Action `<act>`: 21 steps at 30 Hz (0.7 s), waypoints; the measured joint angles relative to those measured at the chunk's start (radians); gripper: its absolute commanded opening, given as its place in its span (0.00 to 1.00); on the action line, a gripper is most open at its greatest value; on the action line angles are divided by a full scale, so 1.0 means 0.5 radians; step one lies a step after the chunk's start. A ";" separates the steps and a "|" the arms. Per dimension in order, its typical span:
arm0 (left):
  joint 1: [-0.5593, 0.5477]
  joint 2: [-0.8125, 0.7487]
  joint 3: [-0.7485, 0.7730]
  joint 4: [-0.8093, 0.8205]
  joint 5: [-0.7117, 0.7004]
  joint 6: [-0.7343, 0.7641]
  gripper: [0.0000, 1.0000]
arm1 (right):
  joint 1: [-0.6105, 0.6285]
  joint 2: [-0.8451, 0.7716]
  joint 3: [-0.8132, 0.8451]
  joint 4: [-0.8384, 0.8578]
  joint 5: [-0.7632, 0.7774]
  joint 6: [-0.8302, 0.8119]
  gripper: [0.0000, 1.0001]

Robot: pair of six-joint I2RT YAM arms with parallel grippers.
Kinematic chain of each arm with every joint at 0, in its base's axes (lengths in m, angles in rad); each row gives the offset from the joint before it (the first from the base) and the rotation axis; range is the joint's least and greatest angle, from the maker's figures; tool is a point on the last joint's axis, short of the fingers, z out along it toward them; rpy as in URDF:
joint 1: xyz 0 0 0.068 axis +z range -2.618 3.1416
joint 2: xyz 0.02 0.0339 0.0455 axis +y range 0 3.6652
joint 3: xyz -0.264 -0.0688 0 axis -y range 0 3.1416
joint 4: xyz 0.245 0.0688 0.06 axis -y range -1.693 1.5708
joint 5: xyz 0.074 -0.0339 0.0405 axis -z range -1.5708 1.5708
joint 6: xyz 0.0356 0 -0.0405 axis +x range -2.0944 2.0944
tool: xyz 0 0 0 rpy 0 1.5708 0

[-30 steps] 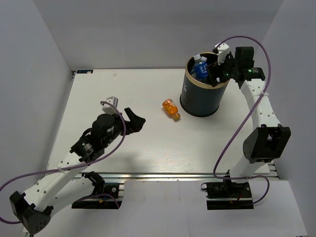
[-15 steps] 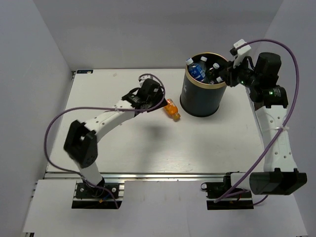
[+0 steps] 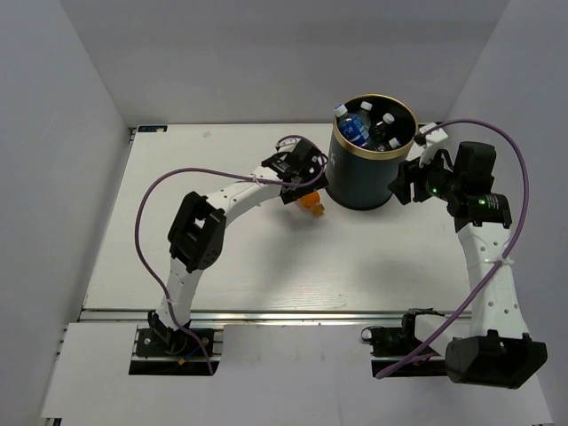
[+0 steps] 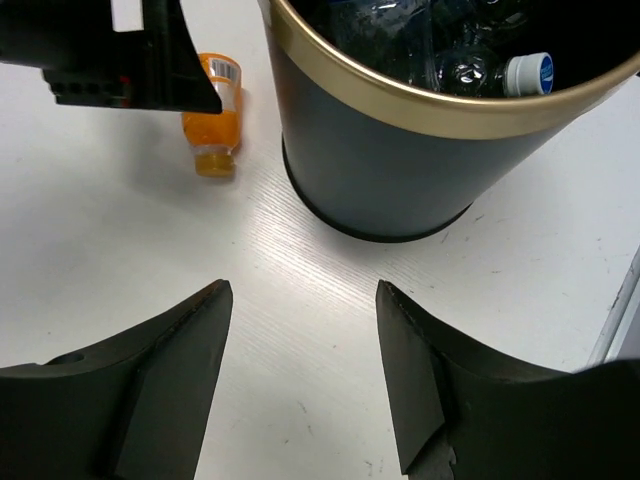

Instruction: Put the plastic bottles in the bin

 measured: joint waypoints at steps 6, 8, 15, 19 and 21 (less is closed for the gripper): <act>-0.005 0.172 0.156 -0.044 -0.056 -0.034 1.00 | -0.043 -0.121 -0.092 0.008 -0.072 0.040 0.66; -0.005 0.248 0.237 -0.069 -0.069 -0.036 1.00 | -0.053 -0.140 -0.127 0.004 -0.086 0.051 0.66; -0.003 0.395 0.311 -0.146 -0.141 -0.042 1.00 | -0.089 -0.153 -0.207 0.001 -0.144 0.082 0.66; 0.002 0.477 0.375 -0.199 -0.163 -0.045 0.93 | -0.103 -0.159 -0.212 -0.005 -0.174 0.101 0.66; 0.002 0.498 0.376 -0.213 -0.174 -0.047 0.87 | -0.110 -0.167 -0.213 -0.007 -0.183 0.108 0.66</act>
